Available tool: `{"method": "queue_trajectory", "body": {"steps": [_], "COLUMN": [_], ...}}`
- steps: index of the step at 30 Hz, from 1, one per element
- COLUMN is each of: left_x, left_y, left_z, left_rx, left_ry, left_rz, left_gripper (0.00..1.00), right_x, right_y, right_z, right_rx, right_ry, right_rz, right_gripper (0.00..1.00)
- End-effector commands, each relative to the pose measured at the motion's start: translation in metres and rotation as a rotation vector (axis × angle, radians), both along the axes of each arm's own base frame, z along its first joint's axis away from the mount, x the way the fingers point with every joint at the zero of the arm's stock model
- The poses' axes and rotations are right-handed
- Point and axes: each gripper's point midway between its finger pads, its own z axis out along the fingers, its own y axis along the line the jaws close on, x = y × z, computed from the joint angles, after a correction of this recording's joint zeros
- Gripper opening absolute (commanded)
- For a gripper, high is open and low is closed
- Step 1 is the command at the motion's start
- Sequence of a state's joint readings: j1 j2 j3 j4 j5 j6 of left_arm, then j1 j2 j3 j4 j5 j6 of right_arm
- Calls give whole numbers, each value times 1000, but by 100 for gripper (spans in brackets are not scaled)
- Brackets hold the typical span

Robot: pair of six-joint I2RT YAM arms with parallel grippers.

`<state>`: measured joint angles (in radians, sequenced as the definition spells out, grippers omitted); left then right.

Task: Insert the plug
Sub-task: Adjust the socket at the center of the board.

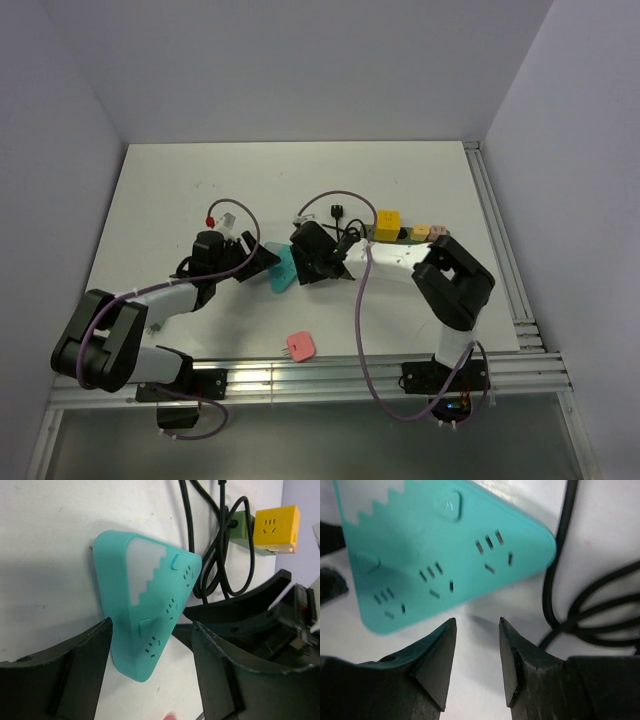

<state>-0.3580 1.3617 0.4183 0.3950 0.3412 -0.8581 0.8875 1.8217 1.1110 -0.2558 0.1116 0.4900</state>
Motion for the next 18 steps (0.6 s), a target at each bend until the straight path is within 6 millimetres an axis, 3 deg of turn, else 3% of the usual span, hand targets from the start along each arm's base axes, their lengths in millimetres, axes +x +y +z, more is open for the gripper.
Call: {"method": "queue_trajectory", "body": {"steps": [1, 3, 5, 6, 7, 11, 14, 18], "left_x": [3, 4, 6, 6, 6, 4, 1, -2], "left_y": [3, 5, 7, 9, 11, 11, 11, 9], "left_z": [12, 14, 18, 17, 17, 31, 45, 54], "left_rx": [11, 6, 1, 4, 9, -2, 14, 18], "left_ry": [-45, -47, -56, -55, -55, -98, -136, -165], "left_rz": [13, 12, 18, 25, 29, 26, 33, 32], "left_gripper": [70, 70, 72, 72, 73, 73, 79, 82], "right_x": [3, -11, -20, -32, -38, -67, -83, -118], "right_y": [4, -1, 0, -2, 1, 2, -4, -8], "right_z": [45, 44, 54, 48, 52, 50, 48, 39], "right_rx": [127, 151, 200, 214, 249, 297, 285, 286], "right_ry": [-90, -68, -64, -22, -13, 45, 75, 98], "right_rz": [10, 39, 67, 76, 96, 141, 148, 171], "right_gripper": [48, 53, 57, 59, 67, 70, 72, 73]}}
